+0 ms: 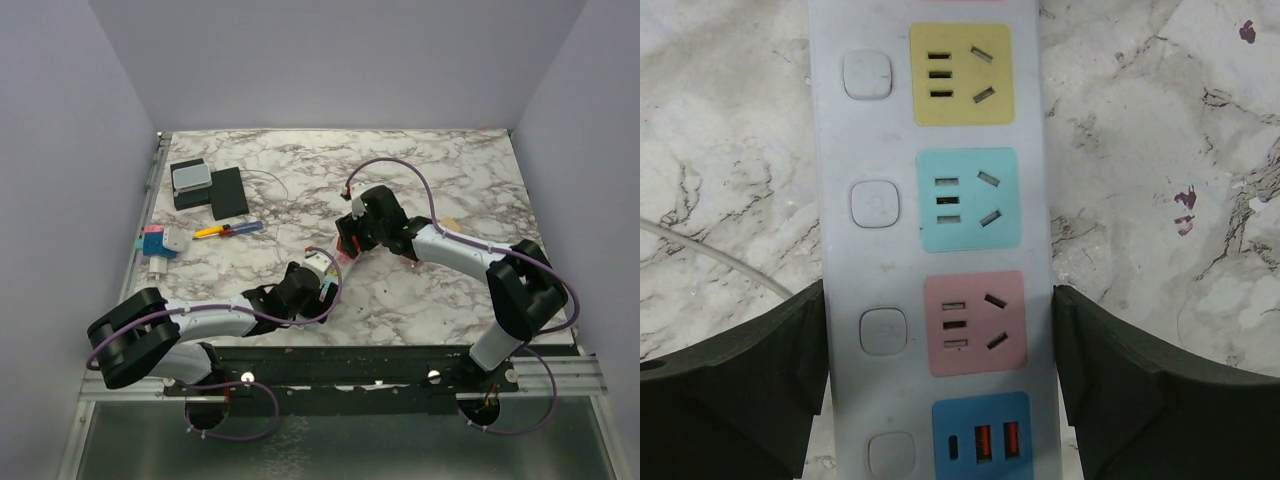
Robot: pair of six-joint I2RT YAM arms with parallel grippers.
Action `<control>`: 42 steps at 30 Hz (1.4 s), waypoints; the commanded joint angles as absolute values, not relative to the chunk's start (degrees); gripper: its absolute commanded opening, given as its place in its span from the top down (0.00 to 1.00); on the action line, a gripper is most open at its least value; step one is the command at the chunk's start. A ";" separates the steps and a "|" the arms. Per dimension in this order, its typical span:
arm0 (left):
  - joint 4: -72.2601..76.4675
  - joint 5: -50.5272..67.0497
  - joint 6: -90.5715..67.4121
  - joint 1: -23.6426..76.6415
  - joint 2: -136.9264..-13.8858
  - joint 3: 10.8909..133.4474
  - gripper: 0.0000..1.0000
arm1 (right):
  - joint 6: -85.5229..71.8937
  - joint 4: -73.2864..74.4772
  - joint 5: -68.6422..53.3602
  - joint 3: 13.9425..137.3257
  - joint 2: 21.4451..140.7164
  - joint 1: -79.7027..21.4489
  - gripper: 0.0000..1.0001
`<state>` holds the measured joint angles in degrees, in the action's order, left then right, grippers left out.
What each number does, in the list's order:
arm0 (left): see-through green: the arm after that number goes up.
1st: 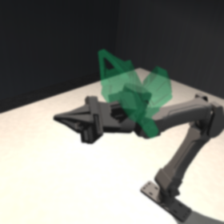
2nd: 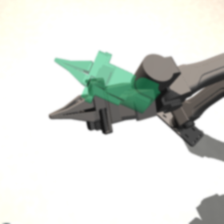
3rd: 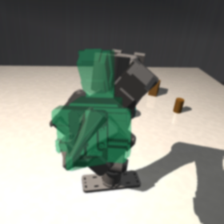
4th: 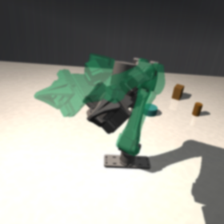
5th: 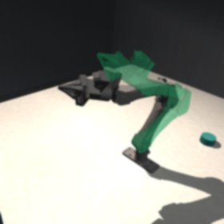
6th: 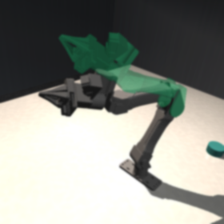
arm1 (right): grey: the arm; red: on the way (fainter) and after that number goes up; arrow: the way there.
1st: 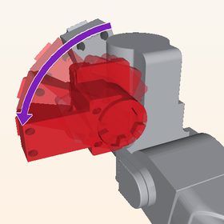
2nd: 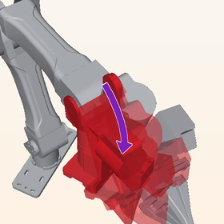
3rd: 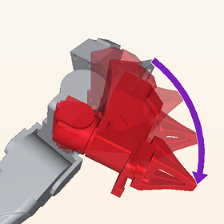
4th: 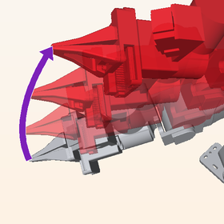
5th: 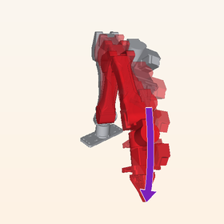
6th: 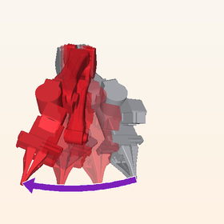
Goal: Pull the plug off the socket
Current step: Remove the plug from the socket.
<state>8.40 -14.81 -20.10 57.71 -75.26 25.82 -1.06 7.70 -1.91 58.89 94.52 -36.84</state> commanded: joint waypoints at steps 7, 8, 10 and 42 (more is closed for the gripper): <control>3.86 -18.01 -22.59 57.19 -76.60 26.08 1.00 | -10.04 10.18 5.30 57.39 94.09 -41.49 0.99; 3.86 -18.02 -22.71 57.14 -76.64 26.10 1.00 | -10.37 10.26 5.98 57.51 94.05 -42.22 0.99; 3.84 -18.02 -22.68 57.13 -76.72 26.14 1.00 | -11.05 10.43 6.57 57.59 94.02 -43.40 0.99; 3.67 -17.58 -22.76 56.79 -76.90 26.19 1.00 | -10.07 11.97 0.84 59.88 91.61 -34.89 0.99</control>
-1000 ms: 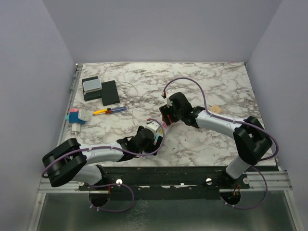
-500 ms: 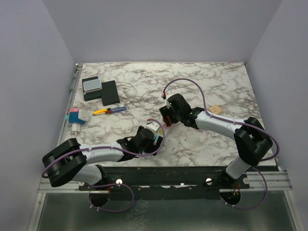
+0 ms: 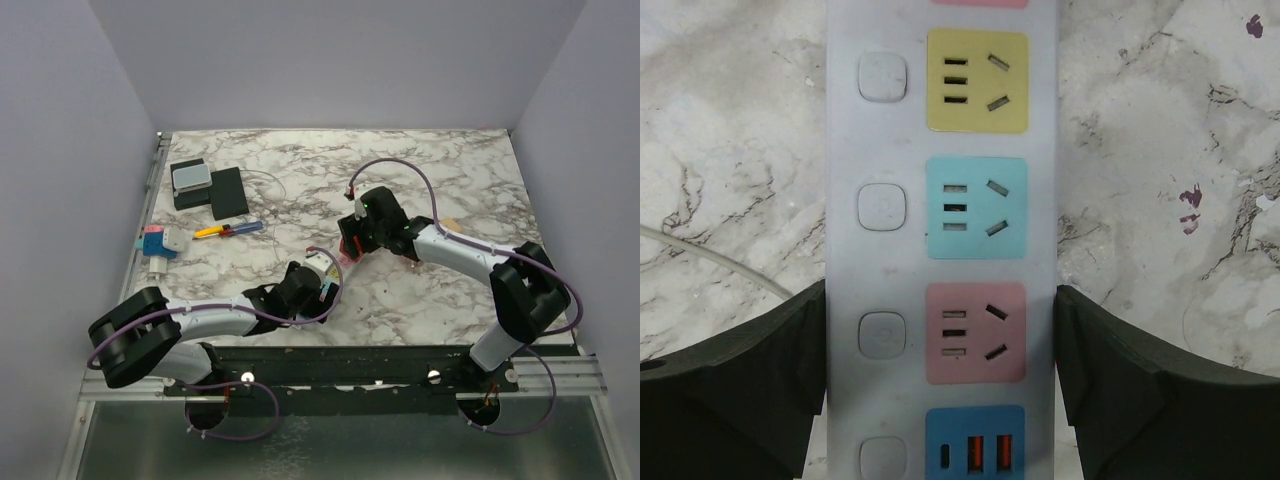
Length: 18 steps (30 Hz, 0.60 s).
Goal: Pull the plug off the socket
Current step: Remove the plug from the socket.
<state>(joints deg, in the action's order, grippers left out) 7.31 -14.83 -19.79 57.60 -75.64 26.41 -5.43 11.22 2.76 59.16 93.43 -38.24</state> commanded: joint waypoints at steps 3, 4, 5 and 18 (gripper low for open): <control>3.69 -17.56 -22.83 56.71 -77.06 26.27 1.00 | -9.58 11.98 0.44 60.47 92.35 -33.43 0.99; 3.64 -17.51 -22.77 56.69 -77.15 26.26 1.00 | -9.29 12.22 0.48 60.80 92.63 -33.40 0.99; 3.62 -17.55 -22.81 56.70 -77.21 26.33 1.00 | -8.97 12.44 0.44 61.08 92.90 -33.40 0.99; 3.29 -17.58 -22.83 56.60 -78.49 27.01 1.00 | -10.15 12.54 0.57 59.96 92.85 -36.65 0.99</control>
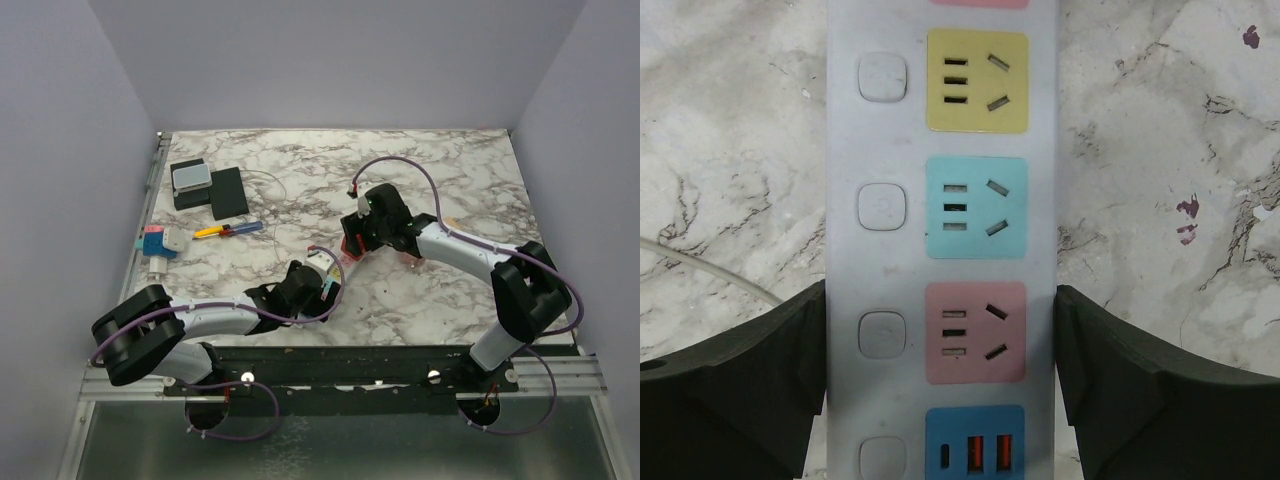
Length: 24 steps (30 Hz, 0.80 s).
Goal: Pull the plug off the socket
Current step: Remove the plug from the socket.
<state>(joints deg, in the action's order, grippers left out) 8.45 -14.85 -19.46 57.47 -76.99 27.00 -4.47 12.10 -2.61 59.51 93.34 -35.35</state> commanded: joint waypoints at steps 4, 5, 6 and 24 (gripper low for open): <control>3.16 -17.64 -22.86 56.62 -78.77 27.11 1.00 | -11.71 13.01 3.64 60.20 93.29 -39.58 0.99; 3.19 -17.66 -22.89 56.68 -78.74 27.15 1.00 | -12.30 12.96 3.78 60.11 93.45 -40.06 0.99; 3.17 -17.67 -22.91 56.61 -78.65 27.06 1.00 | -12.91 12.80 3.86 59.91 93.53 -40.44 0.99; 3.17 -17.24 -22.84 56.41 -78.65 27.03 1.00 | -16.35 15.20 9.38 61.19 94.26 -45.66 0.99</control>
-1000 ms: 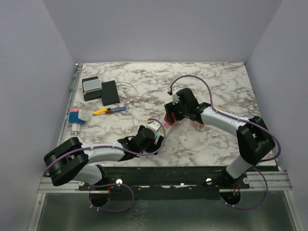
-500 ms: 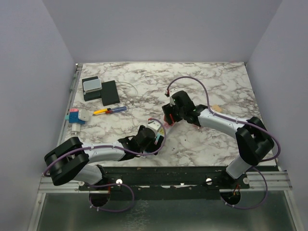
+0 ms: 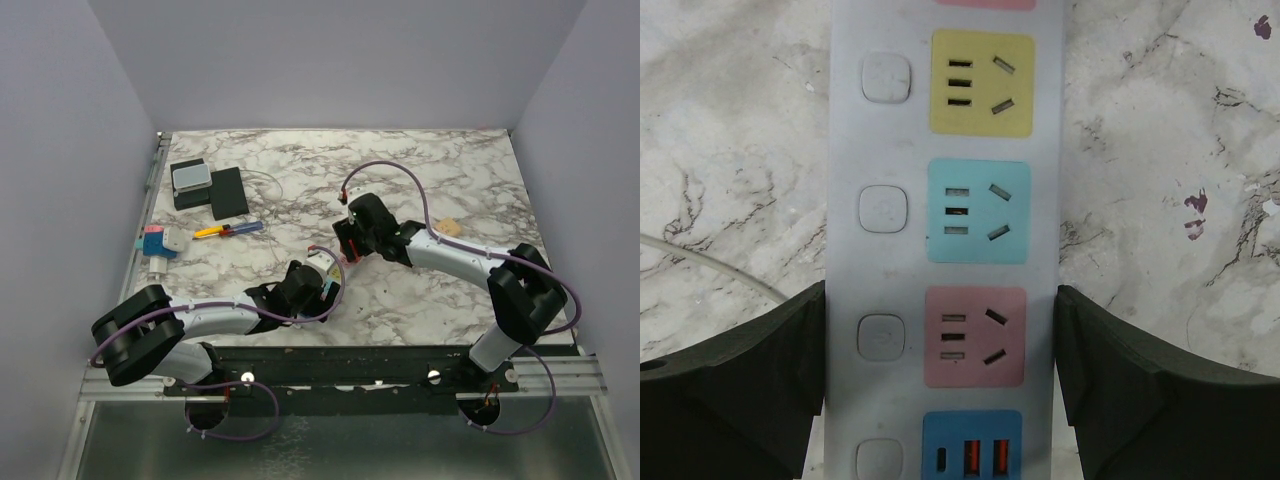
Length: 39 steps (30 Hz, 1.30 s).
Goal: Pull the plug off the socket
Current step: Remove the plug from the socket.
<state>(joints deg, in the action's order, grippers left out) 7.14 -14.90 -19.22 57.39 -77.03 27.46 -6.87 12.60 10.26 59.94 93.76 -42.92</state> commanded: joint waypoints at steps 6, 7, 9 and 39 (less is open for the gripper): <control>3.14 -17.23 -22.79 56.35 -78.66 27.02 1.00 | -14.65 16.61 9.42 62.90 93.78 -43.63 0.99; 3.16 -17.23 -22.77 56.34 -78.60 27.04 1.00 | -14.48 16.53 9.13 62.95 93.70 -43.00 0.99; 3.16 -17.23 -22.91 56.33 -78.57 26.99 1.00 | -13.95 16.44 8.86 63.06 93.69 -41.74 0.99; 2.90 -17.14 -23.06 55.92 -79.28 27.37 1.00 | -14.68 15.87 -1.74 61.77 91.78 -34.19 0.99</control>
<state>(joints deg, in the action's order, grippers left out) 8.03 -14.41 -19.03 57.10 -77.82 27.86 -6.98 16.53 -1.23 62.41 94.50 -35.18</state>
